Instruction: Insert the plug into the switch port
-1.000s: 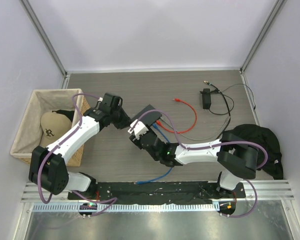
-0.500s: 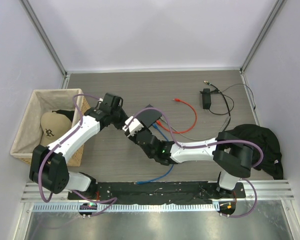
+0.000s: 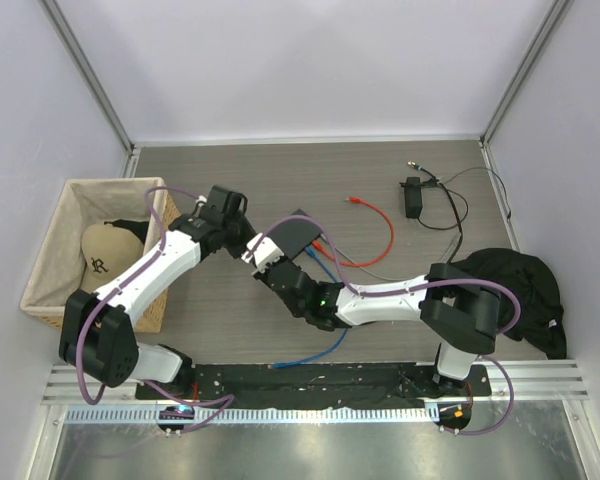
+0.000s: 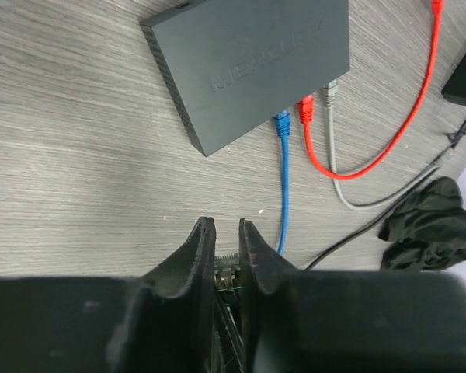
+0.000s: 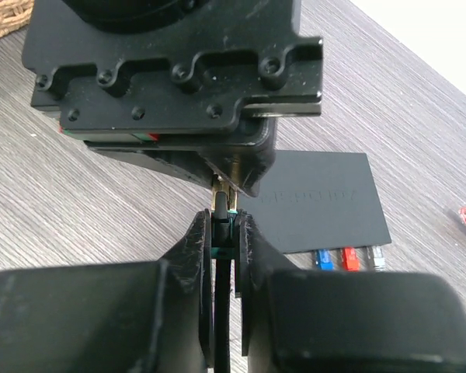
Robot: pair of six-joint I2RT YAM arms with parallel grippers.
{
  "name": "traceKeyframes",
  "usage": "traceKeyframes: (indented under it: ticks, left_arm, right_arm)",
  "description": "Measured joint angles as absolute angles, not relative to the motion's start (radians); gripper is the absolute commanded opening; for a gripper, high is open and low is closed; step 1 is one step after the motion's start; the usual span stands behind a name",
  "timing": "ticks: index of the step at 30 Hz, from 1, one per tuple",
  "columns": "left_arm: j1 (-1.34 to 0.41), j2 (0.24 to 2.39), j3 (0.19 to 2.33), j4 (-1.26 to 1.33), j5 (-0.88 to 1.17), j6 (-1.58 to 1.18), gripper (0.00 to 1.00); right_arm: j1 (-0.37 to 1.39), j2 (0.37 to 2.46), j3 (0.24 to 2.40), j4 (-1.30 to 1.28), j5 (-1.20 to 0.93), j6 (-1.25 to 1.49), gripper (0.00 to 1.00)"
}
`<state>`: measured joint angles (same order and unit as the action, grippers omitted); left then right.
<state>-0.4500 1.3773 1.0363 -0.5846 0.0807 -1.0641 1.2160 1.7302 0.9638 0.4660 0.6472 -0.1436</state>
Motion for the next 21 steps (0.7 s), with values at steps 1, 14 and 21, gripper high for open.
traceKeyframes:
  ticks: [1,14,21]
  left_arm:
    - [-0.451,1.377,1.04,-0.59,0.075,-1.056,0.32]
    - [-0.444,1.355,1.068,-0.496,-0.024,-0.738,0.82]
    - [-0.432,1.431,1.071,-0.378,0.06,-0.533,0.82]
  right_arm:
    - [1.215,1.729,0.964,0.466,0.645,-0.139,0.01]
    - [1.012,1.547,0.635,0.487,0.327,0.049,0.01]
    - [0.904,1.563,0.469,0.677,0.137,0.119,0.01]
